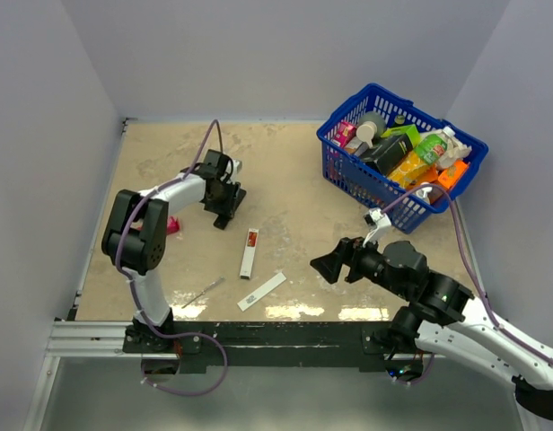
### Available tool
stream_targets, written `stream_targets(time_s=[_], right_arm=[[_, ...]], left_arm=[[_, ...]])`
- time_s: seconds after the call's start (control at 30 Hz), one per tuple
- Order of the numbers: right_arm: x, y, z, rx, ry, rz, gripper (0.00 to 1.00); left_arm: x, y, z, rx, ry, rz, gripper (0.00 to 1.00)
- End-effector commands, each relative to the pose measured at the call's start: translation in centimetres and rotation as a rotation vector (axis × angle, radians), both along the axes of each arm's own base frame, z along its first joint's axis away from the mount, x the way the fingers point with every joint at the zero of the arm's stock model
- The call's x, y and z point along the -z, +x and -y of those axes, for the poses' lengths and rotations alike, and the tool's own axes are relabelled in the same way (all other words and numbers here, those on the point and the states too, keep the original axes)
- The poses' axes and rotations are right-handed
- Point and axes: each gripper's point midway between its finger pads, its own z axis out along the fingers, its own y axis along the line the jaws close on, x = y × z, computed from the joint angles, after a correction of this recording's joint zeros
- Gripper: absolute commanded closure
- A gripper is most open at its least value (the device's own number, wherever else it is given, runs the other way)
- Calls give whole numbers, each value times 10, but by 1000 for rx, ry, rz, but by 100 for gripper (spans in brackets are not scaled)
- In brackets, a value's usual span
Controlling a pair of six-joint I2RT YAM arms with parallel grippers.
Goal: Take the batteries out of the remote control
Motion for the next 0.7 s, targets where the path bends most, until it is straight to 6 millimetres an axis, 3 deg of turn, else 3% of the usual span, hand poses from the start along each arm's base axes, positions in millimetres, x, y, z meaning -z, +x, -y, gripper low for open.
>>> stream_targets(time_s=[0.0,0.13,0.27,0.4,0.53,0.67], right_arm=[[-32,14,-13,29,134,70,11],[-41,25,-20,42,135,107,11],[-49,34,-25,61,130,135,11],[-63,36,-33,5,135,244,13],[-86,43,-38,-83,55,560,16],[-84,50,-44,-168,-117,838,18]], left_arm=[[-33,-16,30,11,-197,21,94],[-51,-25,39,30,-264,16,100],[-74,-35,48,40,-340,34,100],[-102,-56,71,88,-507,8,100],[-129,-84,91,146,-653,-25,100],[-145,-119,105,198,-703,-82,100]])
